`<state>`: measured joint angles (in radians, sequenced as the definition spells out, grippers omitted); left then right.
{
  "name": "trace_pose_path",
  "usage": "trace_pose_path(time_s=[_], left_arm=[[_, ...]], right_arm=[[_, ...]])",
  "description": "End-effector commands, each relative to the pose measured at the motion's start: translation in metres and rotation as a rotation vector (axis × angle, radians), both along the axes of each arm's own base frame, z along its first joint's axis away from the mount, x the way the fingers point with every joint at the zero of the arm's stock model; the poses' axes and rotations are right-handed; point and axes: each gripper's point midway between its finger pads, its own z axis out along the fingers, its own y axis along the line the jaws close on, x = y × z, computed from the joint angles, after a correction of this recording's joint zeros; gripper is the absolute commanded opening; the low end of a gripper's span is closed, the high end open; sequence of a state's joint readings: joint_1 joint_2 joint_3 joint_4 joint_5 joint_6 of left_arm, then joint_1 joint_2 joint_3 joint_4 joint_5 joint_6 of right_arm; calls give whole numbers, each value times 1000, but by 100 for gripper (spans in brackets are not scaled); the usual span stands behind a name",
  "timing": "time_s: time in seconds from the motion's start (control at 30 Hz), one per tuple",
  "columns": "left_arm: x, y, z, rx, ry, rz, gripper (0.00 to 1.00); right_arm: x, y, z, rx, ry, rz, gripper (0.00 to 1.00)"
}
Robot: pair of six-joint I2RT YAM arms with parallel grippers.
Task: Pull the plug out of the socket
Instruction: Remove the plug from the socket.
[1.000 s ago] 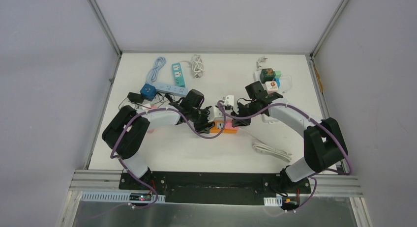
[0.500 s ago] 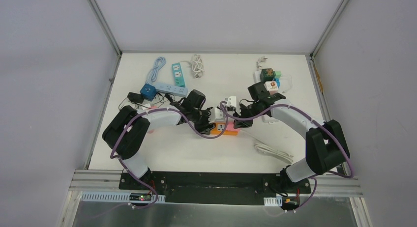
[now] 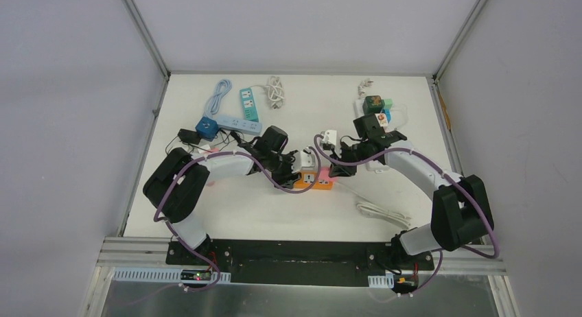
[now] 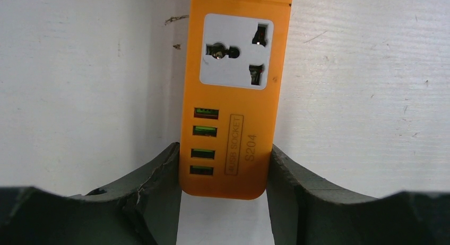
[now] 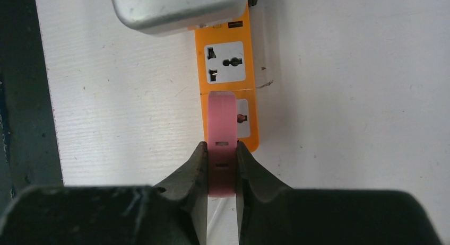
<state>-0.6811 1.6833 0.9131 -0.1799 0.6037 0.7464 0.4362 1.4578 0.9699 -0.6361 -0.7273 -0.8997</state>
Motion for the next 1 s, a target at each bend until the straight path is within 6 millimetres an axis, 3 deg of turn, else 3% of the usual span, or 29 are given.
trace_pose_path(time_s=[0.0,0.13,0.43,0.77,0.97], left_arm=[[3,1,5,11,-11,-5,0],[5,-3,13,-7,-5,11,4],[3,-11,44,-83,-33,47,98],[-3,-11,97,-182,-81,76,99],[-12,-3,139,-256,-124,105,99]], right_arm=[[-2,3,18,54,-42,28,0],[2,-2,20,24,-17,1,0],[-8,-4,28,30,56,25,0],[-26,-9,38,19,130,116,0],[-35,-12,50,26,155,122,0]])
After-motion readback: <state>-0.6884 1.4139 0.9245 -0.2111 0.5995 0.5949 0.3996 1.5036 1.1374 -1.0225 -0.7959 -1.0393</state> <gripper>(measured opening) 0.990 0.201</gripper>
